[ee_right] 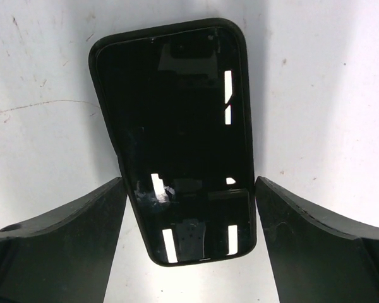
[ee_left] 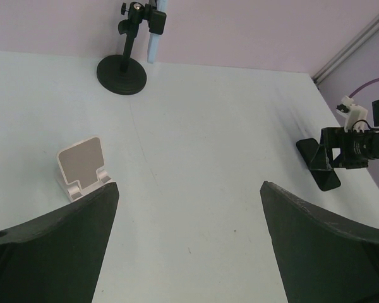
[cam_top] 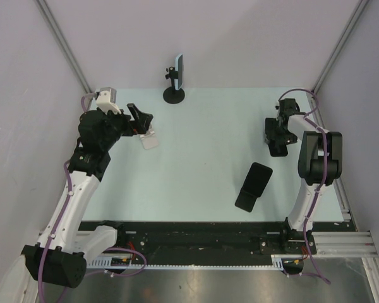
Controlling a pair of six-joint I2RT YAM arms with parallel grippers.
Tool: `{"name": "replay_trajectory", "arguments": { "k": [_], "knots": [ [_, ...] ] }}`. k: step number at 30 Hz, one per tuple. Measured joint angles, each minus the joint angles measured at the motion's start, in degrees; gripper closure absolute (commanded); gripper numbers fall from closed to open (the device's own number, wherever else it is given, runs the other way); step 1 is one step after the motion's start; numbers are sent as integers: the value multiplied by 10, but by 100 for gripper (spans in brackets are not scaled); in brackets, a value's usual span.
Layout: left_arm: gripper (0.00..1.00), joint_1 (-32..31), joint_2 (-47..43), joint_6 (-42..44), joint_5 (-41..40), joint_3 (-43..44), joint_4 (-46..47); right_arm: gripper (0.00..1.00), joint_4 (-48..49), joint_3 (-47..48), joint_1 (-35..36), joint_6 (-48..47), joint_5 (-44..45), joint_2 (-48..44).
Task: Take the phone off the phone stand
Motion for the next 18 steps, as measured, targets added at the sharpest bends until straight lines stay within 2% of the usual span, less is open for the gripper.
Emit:
{"name": "replay_trajectory", "arguments": {
  "k": [6, 7, 18],
  "knots": [
    [0, 0, 0, 0, 0, 0, 0, 37, -10, 11, -10, -43, -29, 11],
    [0, 0, 0, 0, 0, 0, 0, 43, -13, 14, -13, -51, -37, 12],
    [0, 0, 8, 9, -1, 0, 0, 46, -2, 22, -86, -79, -133, 15]
  ]
}}
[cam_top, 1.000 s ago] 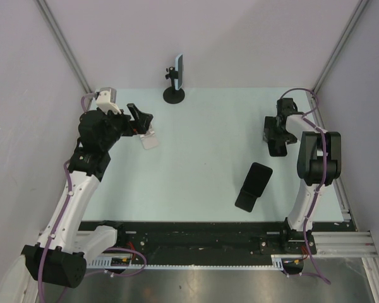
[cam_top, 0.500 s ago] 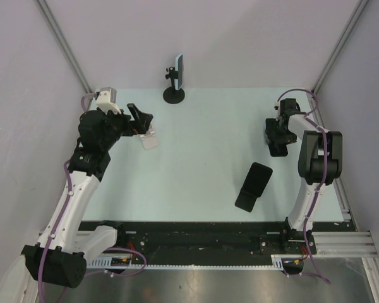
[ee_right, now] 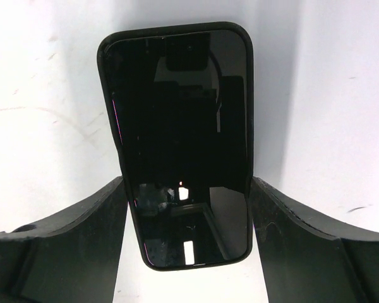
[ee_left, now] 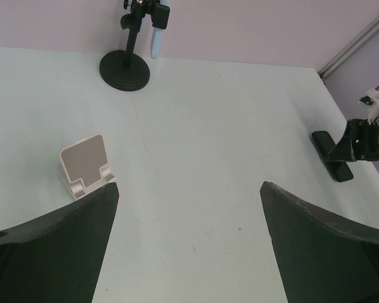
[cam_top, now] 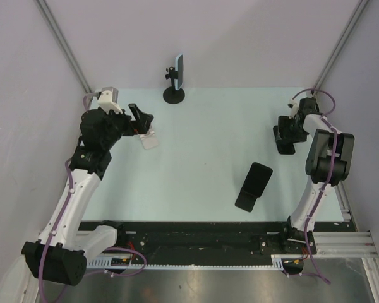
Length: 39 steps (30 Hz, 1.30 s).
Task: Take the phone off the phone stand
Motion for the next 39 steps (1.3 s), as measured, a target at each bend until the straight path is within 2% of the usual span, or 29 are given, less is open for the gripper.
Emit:
{"name": "replay_trajectory", "arguments": {
  "k": [13, 17, 20, 23, 24, 27, 35, 39],
  "knots": [
    [0, 2, 34, 0, 0, -1, 0, 43, 54, 37, -34, -52, 96, 39],
    [0, 3, 38, 0, 0, -2, 0, 38, 61, 43, -37, -64, 104, 45],
    [0, 5, 40, 0, 0, -2, 0, 30, 65, 43, -37, -72, 104, 45],
    [0, 8, 42, 0, 0, -3, 0, 18, 71, 43, -37, -79, 106, 46],
    [0, 8, 43, 0, 0, -3, 0, 11, 73, 43, -37, -79, 108, 46],
    [0, 8, 44, 0, 0, -4, 0, 1, 84, 43, -40, -81, 118, 47],
    [0, 9, 44, 0, 0, -4, 0, 0, 86, 43, -40, -73, 128, 43],
    [0, 9, 44, 0, 0, -4, 0, 0, 75, 42, -30, -55, 132, 9]
  ]
}}
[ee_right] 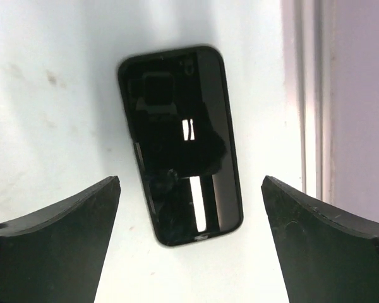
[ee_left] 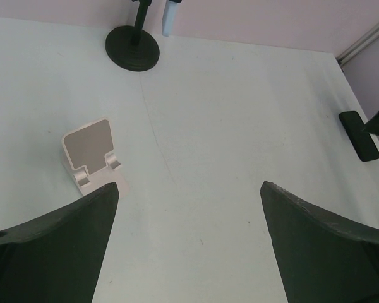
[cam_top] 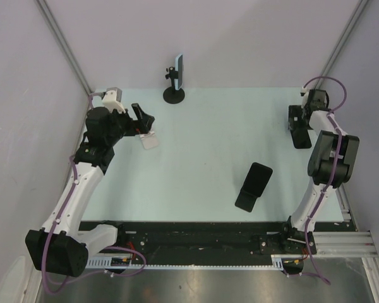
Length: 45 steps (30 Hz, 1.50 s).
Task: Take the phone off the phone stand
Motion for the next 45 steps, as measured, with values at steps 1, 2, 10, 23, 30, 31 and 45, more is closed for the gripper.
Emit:
{"name": "replay_trajectory", "arguments": {
  "k": [1, 2, 10, 23, 30, 31, 45],
  "knots": [
    [0, 0, 0, 0, 0, 0, 0, 0, -2, 0, 3, 6, 0, -15],
    [0, 0, 0, 0, 0, 0, 0, 0, -4, -1, 8, 14, 0, -37],
    [0, 0, 5, 0, -39, -5, 0, 0, 18, -30, 54, 111, -54, -300],
    [0, -25, 137, -7, -210, 13, -2, 0, 35, -211, 84, 256, -153, -686],
    [0, -31, 266, -16, -274, 82, -3, 0, 10, -271, 150, 242, -135, -813],
    [0, -33, 282, -16, -281, 91, -5, 0, 8, -283, 167, 230, -123, -834],
    [1, -42, 419, -32, -337, 189, 2, 0, -11, -510, 250, 141, 102, -1090]
  ]
}}
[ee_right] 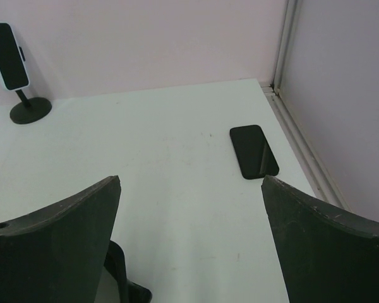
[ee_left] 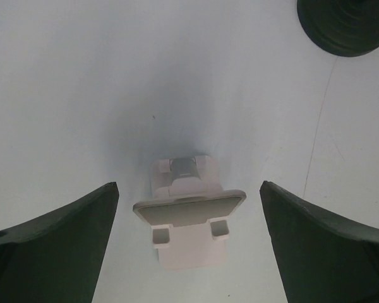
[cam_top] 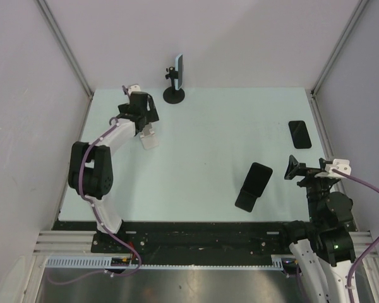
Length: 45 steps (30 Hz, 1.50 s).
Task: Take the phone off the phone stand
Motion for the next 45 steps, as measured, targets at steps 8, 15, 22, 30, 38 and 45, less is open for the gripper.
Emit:
{"name": "replay_trajectory", "arguments": {
  "k": [8, 15, 22, 30, 38, 45],
  "knots": [
    [22, 0, 23, -20, -5, 0, -1, 0, 16, -18, 12, -10, 12, -15],
    [59, 0, 23, -17, -4, 0, 1, 0, 22, -20, 18, -14, 16, -23],
    [79, 19, -10, 12, 13, -42, 12, 0, 23, -20, 22, -14, 16, -27],
    [82, 115, -115, 46, 27, -156, 12, 0, 23, -20, 27, -14, 16, -27],
    [80, 212, -218, 63, -39, -240, -15, 0, 24, -21, 34, -16, 15, -27],
    [76, 244, -248, 68, -41, -257, -18, 0, 25, -26, 41, -17, 15, -28]
  ]
}}
